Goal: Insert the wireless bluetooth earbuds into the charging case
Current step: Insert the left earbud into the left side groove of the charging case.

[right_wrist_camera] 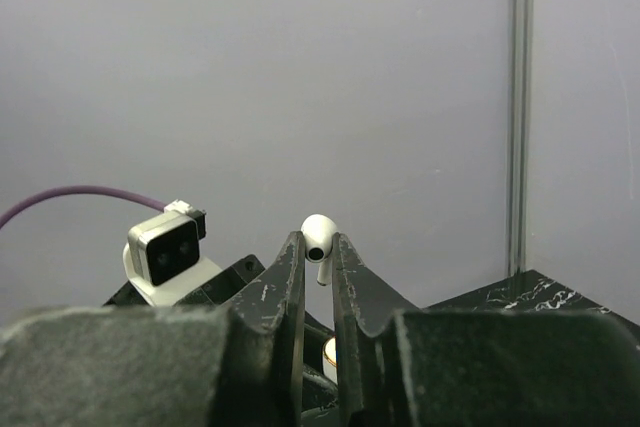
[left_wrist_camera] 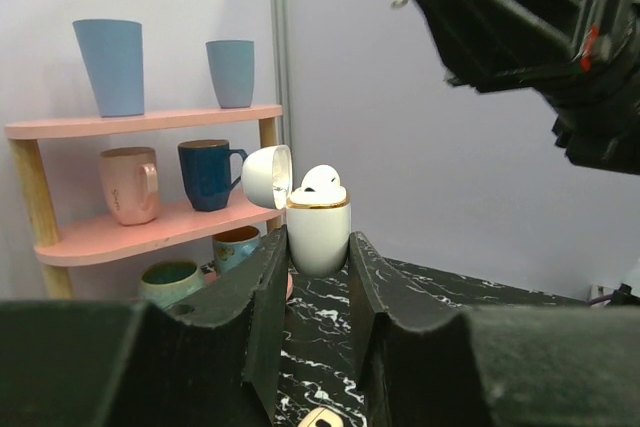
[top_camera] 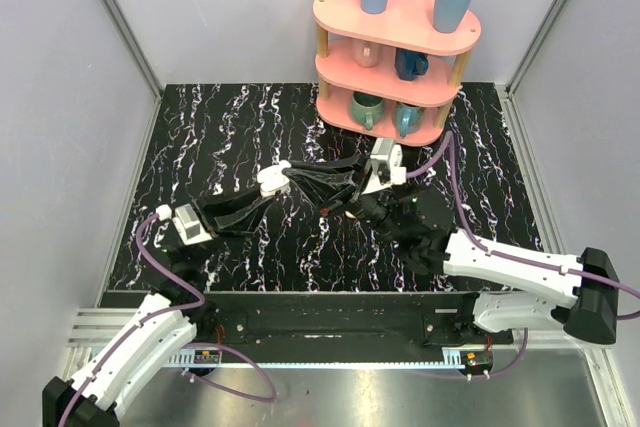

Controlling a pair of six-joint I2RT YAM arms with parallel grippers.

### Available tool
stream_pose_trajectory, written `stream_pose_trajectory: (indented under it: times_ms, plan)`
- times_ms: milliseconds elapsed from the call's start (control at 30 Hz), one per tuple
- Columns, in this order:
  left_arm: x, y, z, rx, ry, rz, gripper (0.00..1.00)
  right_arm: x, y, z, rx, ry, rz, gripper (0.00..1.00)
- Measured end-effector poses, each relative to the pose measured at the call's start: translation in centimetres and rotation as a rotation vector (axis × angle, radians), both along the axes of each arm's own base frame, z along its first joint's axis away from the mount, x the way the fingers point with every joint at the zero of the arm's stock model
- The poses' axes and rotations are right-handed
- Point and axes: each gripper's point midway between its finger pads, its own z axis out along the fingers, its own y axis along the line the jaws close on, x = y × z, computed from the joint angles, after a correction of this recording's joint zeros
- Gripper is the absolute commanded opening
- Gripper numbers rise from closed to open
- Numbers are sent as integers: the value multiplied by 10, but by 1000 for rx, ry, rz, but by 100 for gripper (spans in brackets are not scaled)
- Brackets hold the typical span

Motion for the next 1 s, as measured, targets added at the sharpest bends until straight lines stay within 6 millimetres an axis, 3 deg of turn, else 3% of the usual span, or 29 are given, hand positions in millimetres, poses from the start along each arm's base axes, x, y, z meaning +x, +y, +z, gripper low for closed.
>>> stream_pose_trajectory:
  times_ms: [267,433,1000]
  plan:
    - [-8,-3,7,-13,-30,-42,0,5,31,-27,-77,11,40,13]
    - [-11,-2,11,-24,-47,-51,0,6,43,-33,-98,17,58,12]
    - [-9,-1,18,-51,-68,-40,0,5,49,-39,-125,40,83,11]
